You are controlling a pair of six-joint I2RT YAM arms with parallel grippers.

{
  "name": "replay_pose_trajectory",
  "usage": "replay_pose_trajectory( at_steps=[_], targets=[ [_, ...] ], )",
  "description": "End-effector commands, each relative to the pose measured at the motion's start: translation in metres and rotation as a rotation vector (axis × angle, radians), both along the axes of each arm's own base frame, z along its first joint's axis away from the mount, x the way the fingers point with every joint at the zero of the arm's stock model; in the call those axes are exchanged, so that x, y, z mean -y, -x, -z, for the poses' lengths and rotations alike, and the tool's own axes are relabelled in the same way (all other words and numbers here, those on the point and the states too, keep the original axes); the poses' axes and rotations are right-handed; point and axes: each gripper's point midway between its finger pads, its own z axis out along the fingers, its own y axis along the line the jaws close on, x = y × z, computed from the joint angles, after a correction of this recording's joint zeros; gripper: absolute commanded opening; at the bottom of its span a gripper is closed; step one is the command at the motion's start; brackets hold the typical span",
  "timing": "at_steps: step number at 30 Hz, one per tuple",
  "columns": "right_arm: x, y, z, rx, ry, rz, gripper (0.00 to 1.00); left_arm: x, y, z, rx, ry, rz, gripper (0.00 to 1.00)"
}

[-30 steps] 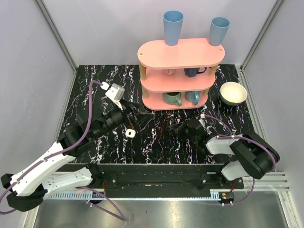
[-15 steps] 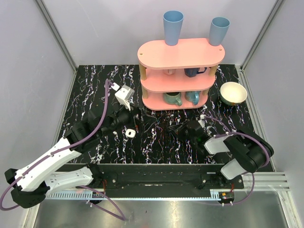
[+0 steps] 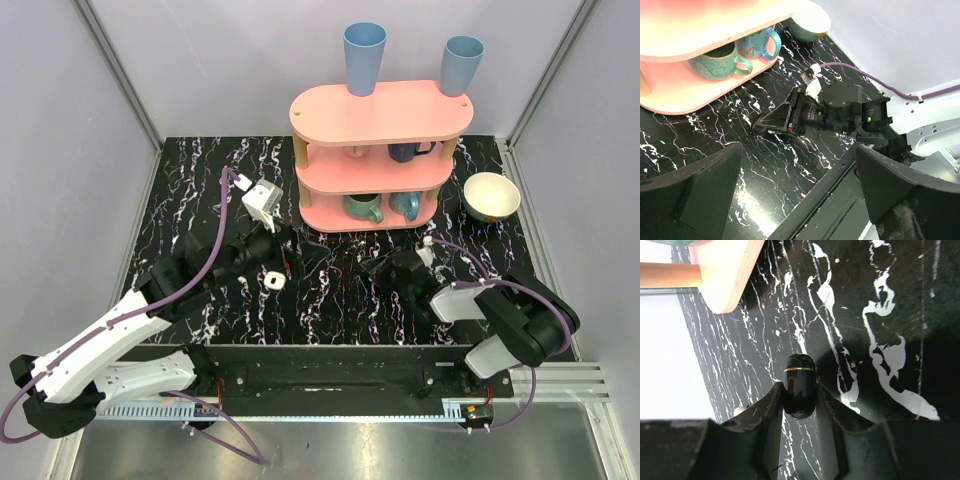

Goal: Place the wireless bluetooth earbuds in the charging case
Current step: Place the charging case with the earbuds at the center of the board.

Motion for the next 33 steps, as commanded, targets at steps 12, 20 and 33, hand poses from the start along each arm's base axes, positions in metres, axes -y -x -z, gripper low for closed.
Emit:
replay_pose_trajectory(
  at_steps=[12,20,33],
  targets=[
    [0.005,-0.012,-0.004,0.008,-0.007,0.033,0.49,-0.006,0.0,-0.02,0.038,0.041,-0.018,0.99],
    [0.007,-0.001,-0.013,0.005,0.026,-0.017,0.52,-0.003,-0.003,-0.017,0.03,0.031,-0.022,0.99],
    [0.037,0.027,-0.018,-0.025,0.11,0.006,0.53,0.004,-0.005,-0.008,0.007,0.008,-0.009,0.99]
  ],
)
